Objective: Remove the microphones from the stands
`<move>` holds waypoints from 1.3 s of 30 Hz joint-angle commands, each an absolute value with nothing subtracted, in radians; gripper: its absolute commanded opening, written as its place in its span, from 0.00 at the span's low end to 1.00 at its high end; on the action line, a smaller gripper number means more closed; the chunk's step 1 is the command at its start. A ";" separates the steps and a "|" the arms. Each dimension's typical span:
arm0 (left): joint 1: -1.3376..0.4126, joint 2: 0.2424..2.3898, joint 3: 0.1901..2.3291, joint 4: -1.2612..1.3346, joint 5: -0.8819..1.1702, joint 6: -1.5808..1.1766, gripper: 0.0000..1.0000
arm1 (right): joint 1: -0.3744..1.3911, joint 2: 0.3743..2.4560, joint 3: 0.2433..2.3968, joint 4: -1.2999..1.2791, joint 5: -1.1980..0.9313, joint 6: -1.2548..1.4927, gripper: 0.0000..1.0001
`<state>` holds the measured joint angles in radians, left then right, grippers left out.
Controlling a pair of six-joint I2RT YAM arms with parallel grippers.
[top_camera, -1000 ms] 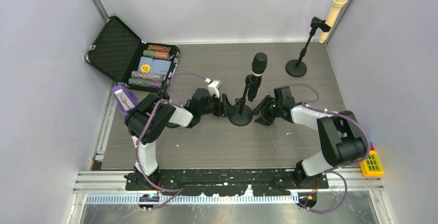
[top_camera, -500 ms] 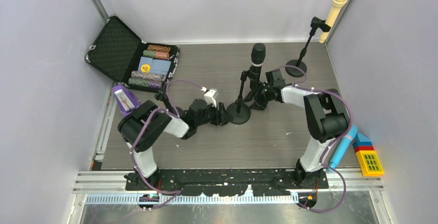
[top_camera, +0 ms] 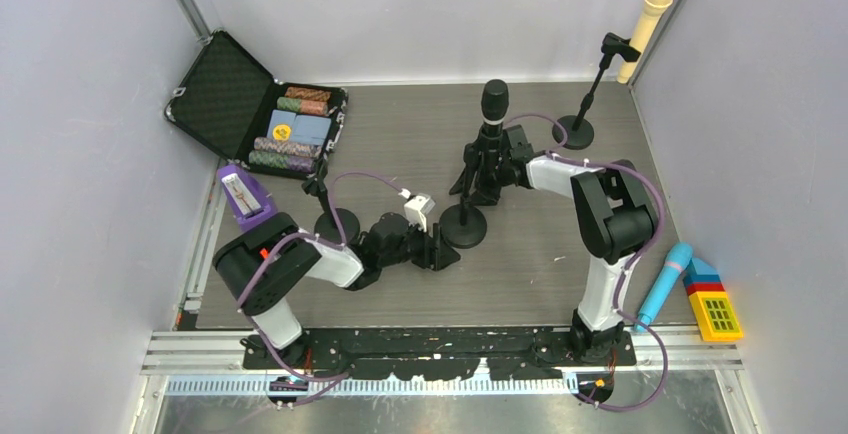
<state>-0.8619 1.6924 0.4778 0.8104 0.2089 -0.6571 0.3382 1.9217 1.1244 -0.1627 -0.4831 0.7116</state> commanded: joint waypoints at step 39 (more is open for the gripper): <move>-0.858 1.714 0.629 0.656 0.244 -0.547 0.56 | 0.297 1.864 0.974 -0.173 -0.490 0.729 0.58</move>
